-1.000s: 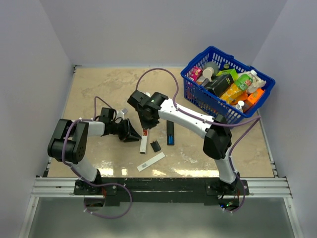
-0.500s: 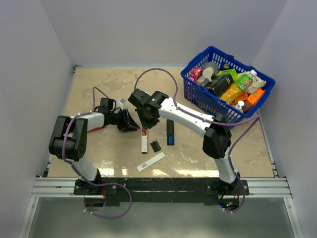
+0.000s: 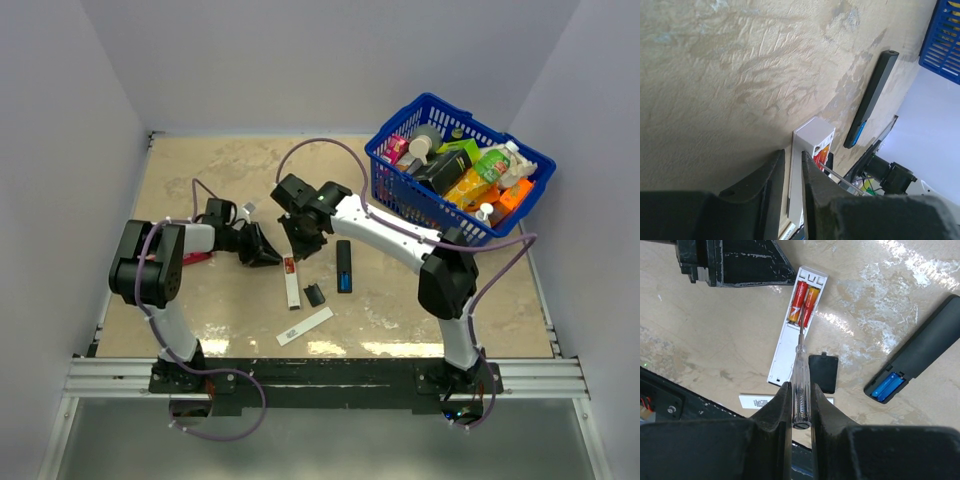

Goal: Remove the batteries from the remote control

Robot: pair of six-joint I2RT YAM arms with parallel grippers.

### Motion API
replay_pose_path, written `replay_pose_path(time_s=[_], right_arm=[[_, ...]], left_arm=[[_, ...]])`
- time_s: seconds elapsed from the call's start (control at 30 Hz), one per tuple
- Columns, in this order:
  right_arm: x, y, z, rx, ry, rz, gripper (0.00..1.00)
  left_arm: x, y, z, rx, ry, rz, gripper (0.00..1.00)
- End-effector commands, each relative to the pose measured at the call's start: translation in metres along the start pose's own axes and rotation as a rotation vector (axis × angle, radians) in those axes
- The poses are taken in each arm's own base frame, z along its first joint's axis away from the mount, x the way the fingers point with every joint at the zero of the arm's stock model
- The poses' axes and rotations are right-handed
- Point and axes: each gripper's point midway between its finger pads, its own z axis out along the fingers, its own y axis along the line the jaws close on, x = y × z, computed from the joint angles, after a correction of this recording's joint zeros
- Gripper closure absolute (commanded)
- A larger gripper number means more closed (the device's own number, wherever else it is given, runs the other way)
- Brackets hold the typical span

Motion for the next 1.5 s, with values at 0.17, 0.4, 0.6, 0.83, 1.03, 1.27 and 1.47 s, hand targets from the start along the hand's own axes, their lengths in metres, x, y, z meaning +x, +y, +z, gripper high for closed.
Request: replay_pose_path(time_s=[0.17, 0.4, 0.6, 0.83, 1.03, 1.27, 1.47], right_arm=[[0.018, 0.004, 0.023, -0.133, 0.044, -0.079, 1.0], [0.024, -0.007, 0.032, -0.162, 0.024, -0.112, 1.0], [0.033, -0.013, 0.042, -0.179, 0.032, -0.135, 1.0], [0.032, -0.021, 0.043, -0.2, -0.028, -0.165, 1.0], [0.035, -0.025, 0.046, -0.239, -0.056, -0.172, 1.0], [0.04, -0.023, 0.04, -0.283, -0.059, -0.183, 1.0], [0.042, -0.025, 0.04, -0.282, -0.037, -0.184, 1.0]], left_arm=[[0.013, 0.0, 0.017, 0.03, 0.051, 0.005, 0.77], [0.018, 0.005, 0.018, 0.012, 0.069, 0.002, 0.78], [0.022, 0.006, 0.02, 0.005, 0.082, 0.005, 0.77], [0.026, 0.013, 0.021, -0.017, 0.093, -0.006, 0.77], [0.026, 0.013, 0.022, -0.019, 0.094, -0.001, 0.77], [0.02, 0.012, 0.017, -0.053, 0.081, 0.008, 0.77], [-0.003, 0.017, -0.002, -0.132, -0.014, -0.005, 0.77]])
